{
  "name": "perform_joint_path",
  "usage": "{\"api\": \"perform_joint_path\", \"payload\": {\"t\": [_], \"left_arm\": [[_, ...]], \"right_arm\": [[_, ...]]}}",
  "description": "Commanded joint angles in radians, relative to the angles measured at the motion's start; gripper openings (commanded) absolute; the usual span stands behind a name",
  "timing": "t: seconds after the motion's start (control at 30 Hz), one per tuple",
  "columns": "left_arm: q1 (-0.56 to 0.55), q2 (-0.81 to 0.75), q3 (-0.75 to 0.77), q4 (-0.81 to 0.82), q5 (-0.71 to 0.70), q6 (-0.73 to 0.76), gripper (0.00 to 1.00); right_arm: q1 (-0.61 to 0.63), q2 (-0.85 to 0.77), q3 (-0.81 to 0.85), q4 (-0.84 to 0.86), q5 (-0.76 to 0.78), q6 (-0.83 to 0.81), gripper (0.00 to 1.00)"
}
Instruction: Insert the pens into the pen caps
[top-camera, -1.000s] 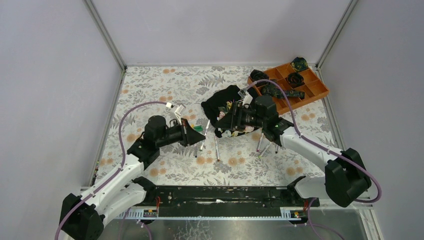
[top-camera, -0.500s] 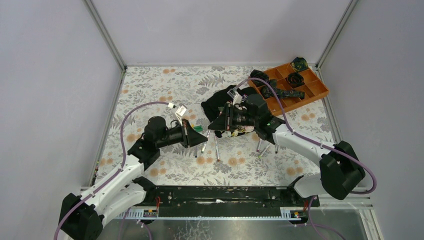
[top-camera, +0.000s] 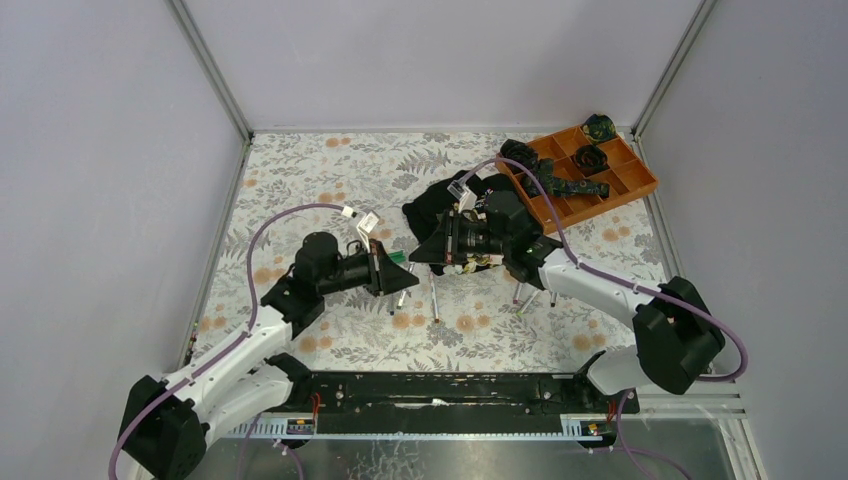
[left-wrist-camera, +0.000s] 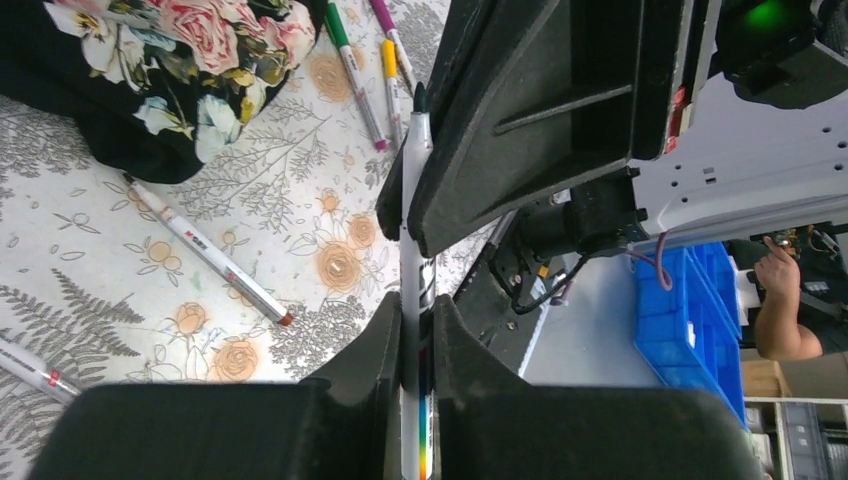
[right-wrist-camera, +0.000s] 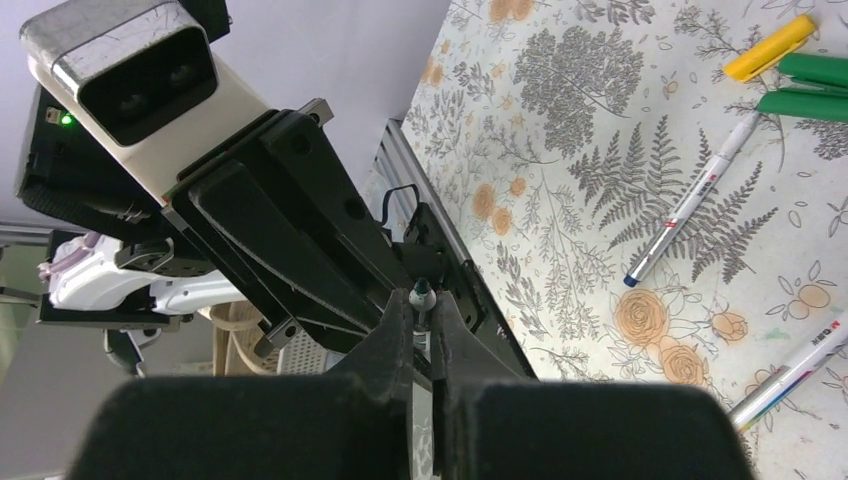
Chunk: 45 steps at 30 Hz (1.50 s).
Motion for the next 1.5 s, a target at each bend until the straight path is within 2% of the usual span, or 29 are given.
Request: {"api": "perform_joint_path", "payload": {"t": [0.0, 0.03, 0.1, 0.2, 0.27, 0.43, 0.53, 0.7, 0.9, 1.1, 1.3, 1.47], "left_arm": [[-0.008, -0.012, 0.017, -0.021, -0.088, 0.041, 0.0], [-0.008, -0.017, 0.027, -0.059, -0.144, 0.047, 0.0], [-0.005, -0.02, 0.059, -0.158, -0.279, 0.065, 0.0], [0.037, -0.019, 0.112, -0.287, -0.438, 0.095, 0.0], [0.111, -0.029, 0.134, -0.331, -0.461, 0.113, 0.0], [0.38, -0.038, 0.187, -0.387, -0.386, 0.169, 0.0], [0.479, -0.03, 0.21, -0.391, -0.363, 0.212, 0.0], [0.493, -0.03, 0.205, -0.38, -0.384, 0.261, 0.0], [0.492, -0.039, 0.18, -0.353, -0.368, 0.245, 0.0], [0.493, -0.03, 0.175, -0.342, -0.356, 0.239, 0.0], [0.494, -0.024, 0.17, -0.341, -0.342, 0.236, 0.0], [0.493, -0.023, 0.169, -0.341, -0.343, 0.236, 0.0]], "right_arm": [[0.026, 0.013, 0.062, 0.035, 0.036, -0.017, 0.08], [0.03, 0.021, 0.072, -0.014, 0.078, -0.047, 0.22], [0.044, 0.042, 0.11, -0.125, 0.189, -0.104, 0.36], [0.062, 0.089, 0.167, -0.223, 0.346, -0.141, 0.45], [0.072, 0.134, 0.202, -0.255, 0.403, -0.162, 0.5], [0.118, 0.289, 0.356, -0.371, 0.516, -0.251, 0.51], [0.143, 0.38, 0.443, -0.428, 0.555, -0.31, 0.5], [0.153, 0.504, 0.55, -0.461, 0.523, -0.444, 0.44], [0.151, 0.625, 0.709, -0.634, 0.551, -0.5, 0.4], [0.152, 0.637, 0.682, -0.627, 0.543, -0.426, 0.52], [0.155, 0.668, 0.706, -0.655, 0.57, -0.401, 0.52], [0.157, 0.68, 0.709, -0.623, 0.558, -0.489, 0.52]]}}
